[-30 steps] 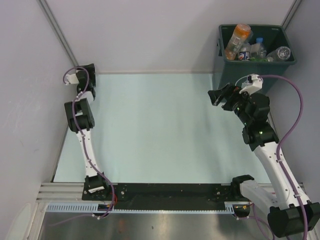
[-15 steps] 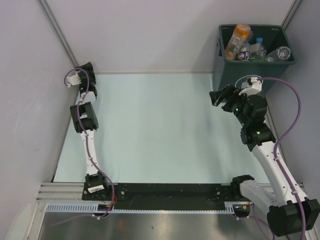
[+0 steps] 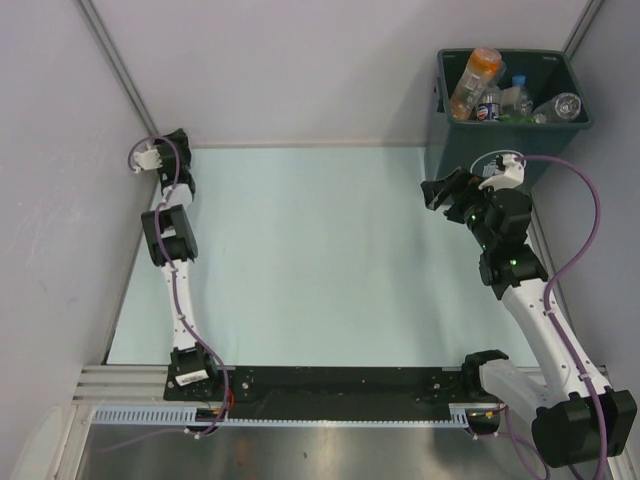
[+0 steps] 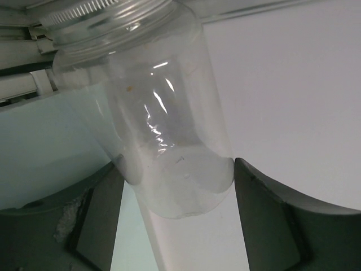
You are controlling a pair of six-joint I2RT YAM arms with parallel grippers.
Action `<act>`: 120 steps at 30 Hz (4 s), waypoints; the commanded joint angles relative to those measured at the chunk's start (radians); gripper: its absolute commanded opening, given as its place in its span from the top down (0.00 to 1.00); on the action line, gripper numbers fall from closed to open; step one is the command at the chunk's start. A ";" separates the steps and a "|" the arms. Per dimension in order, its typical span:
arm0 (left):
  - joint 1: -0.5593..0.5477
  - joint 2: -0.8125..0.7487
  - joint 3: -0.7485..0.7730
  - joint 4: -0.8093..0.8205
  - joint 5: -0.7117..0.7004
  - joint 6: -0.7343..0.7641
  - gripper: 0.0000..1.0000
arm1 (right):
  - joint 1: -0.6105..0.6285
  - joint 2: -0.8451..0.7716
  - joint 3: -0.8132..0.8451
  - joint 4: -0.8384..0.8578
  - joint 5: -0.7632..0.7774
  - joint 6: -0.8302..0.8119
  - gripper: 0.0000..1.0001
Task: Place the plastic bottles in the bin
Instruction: Pick up the plastic bottle from the corner of the board, then place the plastic bottle in the trash bin.
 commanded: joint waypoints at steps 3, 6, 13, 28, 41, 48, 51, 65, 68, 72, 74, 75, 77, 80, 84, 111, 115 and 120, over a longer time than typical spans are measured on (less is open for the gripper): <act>-0.001 -0.042 -0.060 0.006 0.012 0.132 0.62 | -0.004 -0.007 -0.005 0.050 0.001 0.018 0.03; -0.011 -0.082 -0.089 0.021 0.021 0.187 0.78 | -0.004 -0.013 -0.005 0.046 0.001 0.021 0.03; -0.028 -0.210 -0.251 0.098 0.063 0.238 0.99 | -0.004 -0.032 -0.007 0.039 0.001 0.030 0.03; -0.296 -0.949 -1.010 0.133 0.168 0.613 1.00 | 0.002 -0.039 0.001 -0.064 -0.101 0.091 0.04; -0.530 -1.548 -1.359 -0.189 0.780 0.943 1.00 | 0.011 -0.140 0.033 -0.072 -0.382 0.075 0.00; -0.705 -1.746 -1.382 -0.405 0.994 1.098 1.00 | 0.080 -0.154 0.032 0.088 -0.528 0.090 0.00; -0.762 -1.826 -1.399 -0.404 1.031 1.104 1.00 | 0.152 -0.144 0.033 0.106 -0.505 0.078 0.00; -0.828 -1.965 -1.427 -0.402 1.158 1.101 1.00 | 0.579 -0.130 0.044 0.250 -0.413 -0.083 0.00; -0.836 -1.961 -1.428 -0.410 1.178 1.106 1.00 | 0.620 -0.075 0.070 0.238 -0.379 -0.102 0.00; -0.847 -1.970 -1.443 -0.416 1.190 1.112 1.00 | 0.648 -0.029 0.091 0.235 -0.330 -0.132 0.00; -0.850 -1.979 -1.454 -0.415 1.199 1.112 1.00 | 0.654 -0.016 0.099 0.241 -0.315 -0.136 0.00; -0.853 -1.981 -1.457 -0.413 1.202 1.111 1.00 | 0.656 -0.003 0.105 0.249 -0.310 -0.137 0.01; -0.859 -1.982 -1.463 -0.412 1.212 1.114 1.00 | 0.659 0.010 0.114 0.252 -0.304 -0.142 0.00; -0.864 -1.985 -1.468 -0.413 1.210 1.117 1.00 | 0.660 0.028 0.128 0.244 -0.278 -0.142 0.00; -0.865 -1.984 -1.466 -0.418 1.193 1.117 1.00 | 0.662 0.036 0.133 0.266 -0.299 -0.126 0.19; -0.865 -2.165 -1.436 -0.702 0.354 1.172 0.00 | 0.353 0.186 0.754 -0.001 0.709 -0.700 0.71; -0.864 -2.151 -1.442 -0.692 0.347 1.164 0.00 | 0.066 0.342 0.901 -0.090 0.560 -0.584 0.70; -0.864 -2.140 -1.453 -0.686 0.356 1.160 0.00 | -0.154 0.513 1.067 -0.112 0.416 -0.507 0.69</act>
